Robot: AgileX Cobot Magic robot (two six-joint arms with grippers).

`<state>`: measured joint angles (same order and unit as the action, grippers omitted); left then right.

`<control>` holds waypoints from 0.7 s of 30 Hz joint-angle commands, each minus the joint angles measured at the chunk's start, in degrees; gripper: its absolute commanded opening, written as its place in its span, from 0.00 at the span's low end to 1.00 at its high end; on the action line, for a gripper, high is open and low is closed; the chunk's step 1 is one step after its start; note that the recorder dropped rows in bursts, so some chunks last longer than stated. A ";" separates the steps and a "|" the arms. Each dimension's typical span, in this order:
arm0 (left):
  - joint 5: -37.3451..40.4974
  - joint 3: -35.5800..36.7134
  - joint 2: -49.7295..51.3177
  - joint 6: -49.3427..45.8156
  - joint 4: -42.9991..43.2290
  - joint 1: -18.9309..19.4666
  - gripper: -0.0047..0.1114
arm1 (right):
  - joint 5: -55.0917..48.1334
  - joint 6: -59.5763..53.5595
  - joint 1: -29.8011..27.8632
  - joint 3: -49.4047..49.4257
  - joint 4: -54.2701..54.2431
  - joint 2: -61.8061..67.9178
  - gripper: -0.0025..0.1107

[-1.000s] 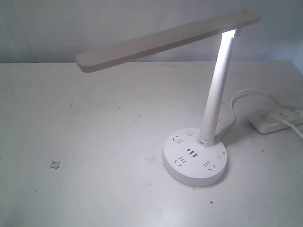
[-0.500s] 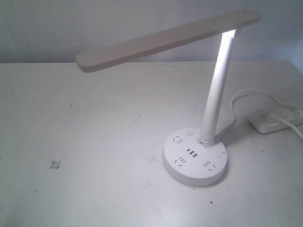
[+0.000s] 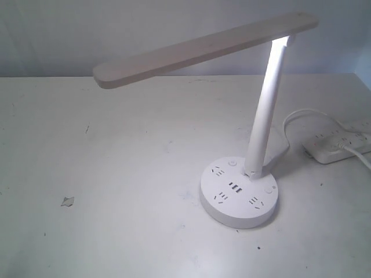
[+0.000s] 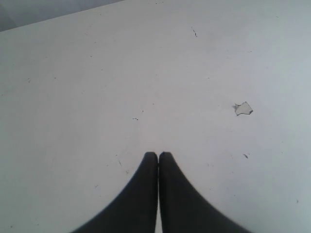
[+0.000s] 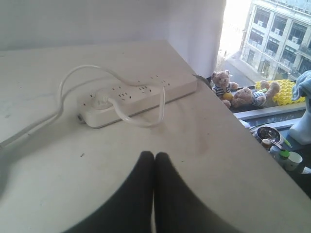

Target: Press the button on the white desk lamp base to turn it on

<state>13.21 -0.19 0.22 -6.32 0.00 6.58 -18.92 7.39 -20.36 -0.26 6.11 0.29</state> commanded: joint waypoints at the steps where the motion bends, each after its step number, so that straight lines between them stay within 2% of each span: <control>1: 0.03 0.19 -0.22 0.06 0.00 0.03 0.04 | 1.00 -0.50 -0.07 0.26 -0.09 -0.29 0.02; 5: 0.03 0.19 -0.22 0.06 0.00 0.03 0.04 | 1.03 -0.50 0.05 0.26 -0.09 -0.29 0.02; 10: 0.03 0.19 -0.22 0.06 0.00 0.03 0.04 | -1.28 -1.19 7.10 0.26 -0.09 -0.29 0.02; 15: 0.03 0.19 -0.22 0.06 0.00 0.03 0.04 | -1.13 -1.19 10.21 0.26 -0.09 -0.29 0.02; 21: 0.03 0.19 -0.22 0.06 0.00 0.03 0.04 | -1.13 -1.19 10.21 0.26 -0.09 -0.29 0.02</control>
<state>13.21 -0.19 0.22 -6.32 0.00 6.58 -20.38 6.88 -10.25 -0.26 6.11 0.29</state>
